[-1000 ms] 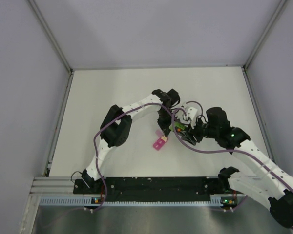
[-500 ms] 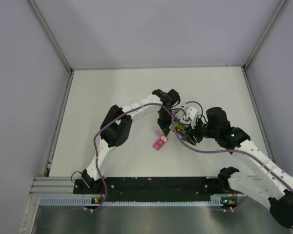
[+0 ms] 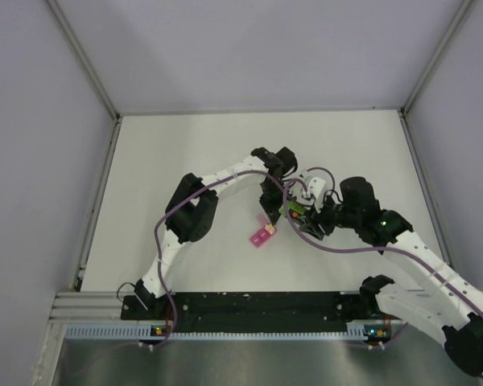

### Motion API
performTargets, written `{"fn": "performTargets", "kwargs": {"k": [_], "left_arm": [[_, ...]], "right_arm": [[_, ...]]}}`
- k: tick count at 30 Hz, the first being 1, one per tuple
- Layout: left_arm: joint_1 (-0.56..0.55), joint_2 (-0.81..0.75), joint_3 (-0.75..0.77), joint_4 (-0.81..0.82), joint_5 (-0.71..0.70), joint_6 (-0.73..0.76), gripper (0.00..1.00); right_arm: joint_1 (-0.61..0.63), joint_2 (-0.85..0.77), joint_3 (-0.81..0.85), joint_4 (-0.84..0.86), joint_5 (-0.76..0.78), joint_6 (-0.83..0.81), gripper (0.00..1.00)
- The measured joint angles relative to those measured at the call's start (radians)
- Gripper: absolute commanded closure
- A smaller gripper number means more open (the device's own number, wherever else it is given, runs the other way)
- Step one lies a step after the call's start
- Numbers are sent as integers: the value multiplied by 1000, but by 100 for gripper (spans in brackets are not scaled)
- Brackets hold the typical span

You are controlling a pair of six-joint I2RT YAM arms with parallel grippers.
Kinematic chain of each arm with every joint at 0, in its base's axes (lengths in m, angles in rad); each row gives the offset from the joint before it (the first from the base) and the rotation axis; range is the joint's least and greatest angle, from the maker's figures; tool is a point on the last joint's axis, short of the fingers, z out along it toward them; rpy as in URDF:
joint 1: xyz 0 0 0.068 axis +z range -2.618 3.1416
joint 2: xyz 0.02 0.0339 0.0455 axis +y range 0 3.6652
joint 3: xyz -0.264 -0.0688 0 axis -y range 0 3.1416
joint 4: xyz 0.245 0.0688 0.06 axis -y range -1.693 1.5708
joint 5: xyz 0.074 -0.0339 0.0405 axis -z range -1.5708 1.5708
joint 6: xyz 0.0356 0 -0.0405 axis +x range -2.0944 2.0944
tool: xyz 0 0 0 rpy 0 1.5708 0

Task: Sort the pills into containers
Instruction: Pick up the pill from the pill container.

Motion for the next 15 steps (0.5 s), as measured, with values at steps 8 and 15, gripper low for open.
{"fn": "performTargets", "kwargs": {"k": [8,15], "left_arm": [[0,0,0,0,0,0,98],[0,0,2,-1,0,0,98]], "right_arm": [[0,0,0,0,0,0,100],[0,0,0,0,0,0,100]]}}
